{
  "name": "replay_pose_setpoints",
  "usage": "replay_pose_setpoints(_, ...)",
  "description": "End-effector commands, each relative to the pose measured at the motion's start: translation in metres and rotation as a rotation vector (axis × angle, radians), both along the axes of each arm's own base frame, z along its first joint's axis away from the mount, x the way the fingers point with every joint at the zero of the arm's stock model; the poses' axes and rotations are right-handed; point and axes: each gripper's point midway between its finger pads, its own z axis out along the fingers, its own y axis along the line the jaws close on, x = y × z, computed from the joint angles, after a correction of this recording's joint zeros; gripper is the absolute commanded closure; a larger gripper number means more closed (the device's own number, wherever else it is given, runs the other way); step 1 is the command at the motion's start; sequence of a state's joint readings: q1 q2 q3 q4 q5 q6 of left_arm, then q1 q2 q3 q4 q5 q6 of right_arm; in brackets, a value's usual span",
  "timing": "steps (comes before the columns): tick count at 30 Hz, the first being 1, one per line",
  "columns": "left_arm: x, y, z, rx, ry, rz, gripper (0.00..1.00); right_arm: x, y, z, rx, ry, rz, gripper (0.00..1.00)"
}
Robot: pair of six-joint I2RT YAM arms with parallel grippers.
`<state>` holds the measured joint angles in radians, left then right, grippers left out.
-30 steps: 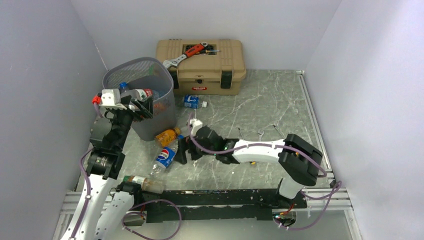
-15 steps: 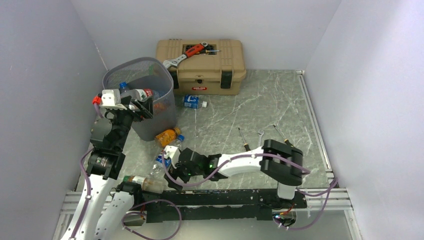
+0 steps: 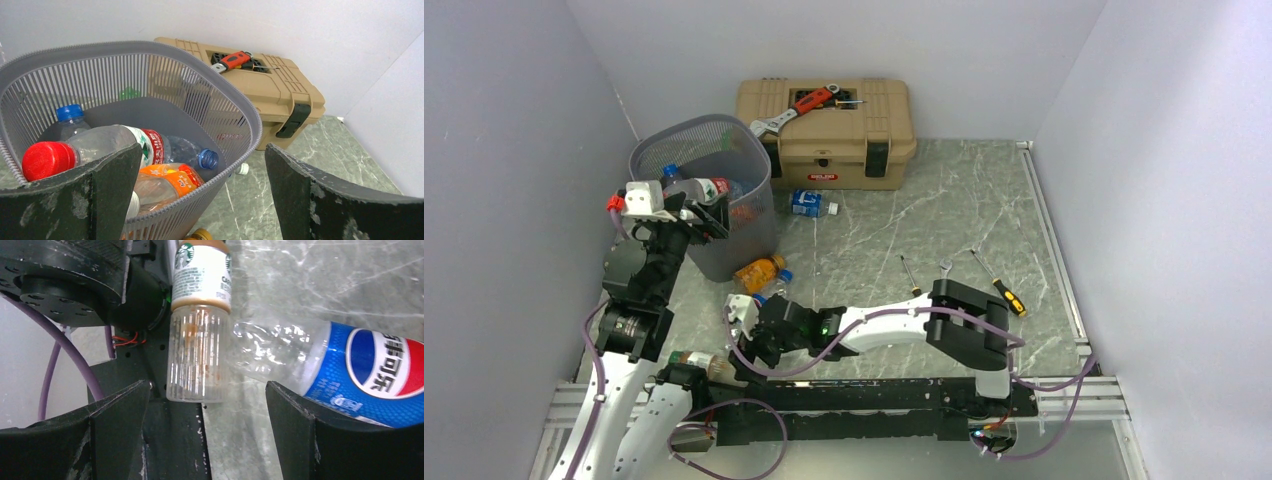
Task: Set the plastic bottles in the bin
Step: Pick up the plastic bottle from the corner of the board.
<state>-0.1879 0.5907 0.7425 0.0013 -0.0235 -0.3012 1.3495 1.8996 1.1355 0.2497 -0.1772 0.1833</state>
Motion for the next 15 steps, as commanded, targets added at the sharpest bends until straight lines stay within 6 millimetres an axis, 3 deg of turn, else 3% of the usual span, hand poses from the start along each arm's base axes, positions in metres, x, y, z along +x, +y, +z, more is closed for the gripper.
replay_pose_setpoints(1,-0.002,-0.002,0.008,-0.011,-0.034,-0.009,0.02,-0.014,0.017,0.005,0.025,0.005,0.082,0.10)
replay_pose_setpoints(8,0.001,-0.001,0.005,-0.008,-0.021,-0.005,0.02,-0.020,0.022,-0.013,-0.030,0.004,0.077,0.22)
replay_pose_setpoints(15,0.002,-0.002,0.003,-0.010,-0.013,-0.006,0.02,-0.012,0.024,-0.024,-0.056,-0.004,0.027,0.24)
